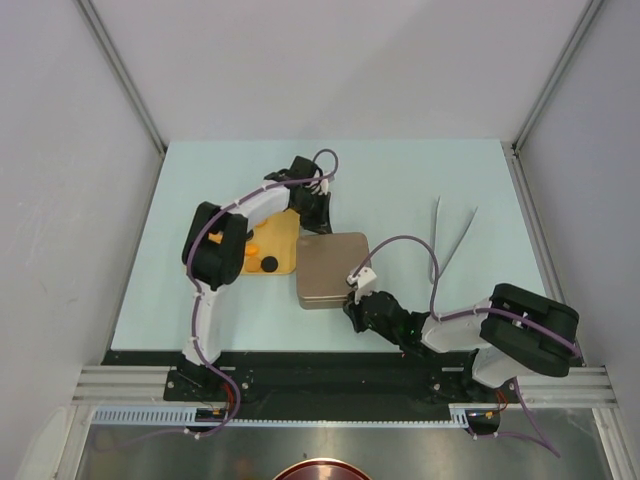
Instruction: Pack the cookies
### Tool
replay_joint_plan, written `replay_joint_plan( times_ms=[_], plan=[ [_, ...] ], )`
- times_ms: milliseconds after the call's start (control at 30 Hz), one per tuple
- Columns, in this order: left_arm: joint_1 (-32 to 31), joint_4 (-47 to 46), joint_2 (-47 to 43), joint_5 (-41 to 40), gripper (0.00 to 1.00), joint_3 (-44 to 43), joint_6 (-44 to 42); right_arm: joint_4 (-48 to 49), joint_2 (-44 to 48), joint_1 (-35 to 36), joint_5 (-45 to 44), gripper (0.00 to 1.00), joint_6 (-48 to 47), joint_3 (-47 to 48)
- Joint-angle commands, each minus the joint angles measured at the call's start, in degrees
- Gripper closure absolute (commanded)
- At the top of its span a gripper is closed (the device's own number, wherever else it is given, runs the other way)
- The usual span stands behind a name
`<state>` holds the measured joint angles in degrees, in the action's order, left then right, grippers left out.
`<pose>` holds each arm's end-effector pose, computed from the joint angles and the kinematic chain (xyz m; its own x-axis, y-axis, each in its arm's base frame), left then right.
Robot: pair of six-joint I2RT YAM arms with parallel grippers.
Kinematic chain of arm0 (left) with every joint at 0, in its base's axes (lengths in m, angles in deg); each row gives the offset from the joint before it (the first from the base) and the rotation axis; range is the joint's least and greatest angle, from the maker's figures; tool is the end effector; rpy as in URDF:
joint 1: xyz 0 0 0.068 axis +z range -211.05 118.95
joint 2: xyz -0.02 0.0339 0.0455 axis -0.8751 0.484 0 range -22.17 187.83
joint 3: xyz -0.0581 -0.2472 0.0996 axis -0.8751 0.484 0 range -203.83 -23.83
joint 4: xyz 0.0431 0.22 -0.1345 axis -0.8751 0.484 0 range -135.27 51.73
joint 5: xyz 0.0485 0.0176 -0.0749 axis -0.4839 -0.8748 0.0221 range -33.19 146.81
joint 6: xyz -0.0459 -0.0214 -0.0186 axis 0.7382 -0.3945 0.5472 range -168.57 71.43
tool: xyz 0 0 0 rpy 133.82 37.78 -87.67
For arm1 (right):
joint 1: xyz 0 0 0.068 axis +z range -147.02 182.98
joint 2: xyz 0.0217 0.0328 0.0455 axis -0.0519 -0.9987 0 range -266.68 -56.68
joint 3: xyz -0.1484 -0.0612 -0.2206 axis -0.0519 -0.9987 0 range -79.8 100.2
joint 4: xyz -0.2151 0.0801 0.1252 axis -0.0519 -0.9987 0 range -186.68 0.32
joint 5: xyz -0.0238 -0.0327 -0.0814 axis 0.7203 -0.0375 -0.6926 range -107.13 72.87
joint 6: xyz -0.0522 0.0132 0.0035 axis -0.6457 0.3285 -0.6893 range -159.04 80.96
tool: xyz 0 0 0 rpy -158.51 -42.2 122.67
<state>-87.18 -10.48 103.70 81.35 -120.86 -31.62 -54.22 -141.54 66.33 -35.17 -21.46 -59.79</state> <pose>0.4114 -0.2183 0.1665 -0.9345 0.1631 -0.3165 0.3073 0.8186 -0.4853 0.1214 0.2173 0.1272 -0.4300 -0.2164 -0.8765 -0.6282 0.7690 0.1183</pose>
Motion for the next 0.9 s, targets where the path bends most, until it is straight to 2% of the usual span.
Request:
replay_joint_plan(
  times_ms=[0,133,267,500,633,700,733,767,833,867],
  plan=[
    [-0.9,-0.1,-4.7,0.5,0.98,0.9,-1.0,5.3,-0.7,0.0,-0.5,1.00,-1.2,2.7],
    [-0.9,-0.1,-5.5,-0.2,0.98,0.4,-0.8,4.4,0.5,0.1,-0.1,1.00,-1.4,2.3],
    [-0.1,2.0,-5.7,-1.9,0.87,-3.9,-0.3,1.0,5.6,1.7,0.9,1.00,-2.2,1.9],
    [3.0,6.5,-4.8,-2.6,0.69,-16.5,1.3,-14.2,20.7,7.2,3.2,1.00,-3.3,2.0],
    [4.5,4.9,-8.1,-4.0,0.63,-15.1,3.0,-22.8,32.5,8.3,-0.8,1.00,-2.4,2.8],
    [4.9,2.6,-11.7,-5.0,0.57,-10.7,4.8,-26.5,38.5,7.1,-4.4,1.00,-1.2,4.0],
    [5.0,1.4,-12.9,-6.1,0.54,-8.5,5.4,-27.5,39.9,6.0,-5.1,0.95,-0.4,4.7],
    [5.1,0.5,-16.4,-7.0,0.45,-6.2,6.9,-29.2,41.6,2.3,-5.9,0.79,0.6,5.2],
    [5.2,-4.1,-20.6,-8.7,0.33,3.1,10.4,-31.1,42.8,-3.2,-4.1,0.63,4.7,7.8],
    [5.2,-6.0,-22.8,-10.4,0.19,6.6,12.0,-33.0,42.5,-10.8,1.3,0.54,5.9,8.8]
  ],
)
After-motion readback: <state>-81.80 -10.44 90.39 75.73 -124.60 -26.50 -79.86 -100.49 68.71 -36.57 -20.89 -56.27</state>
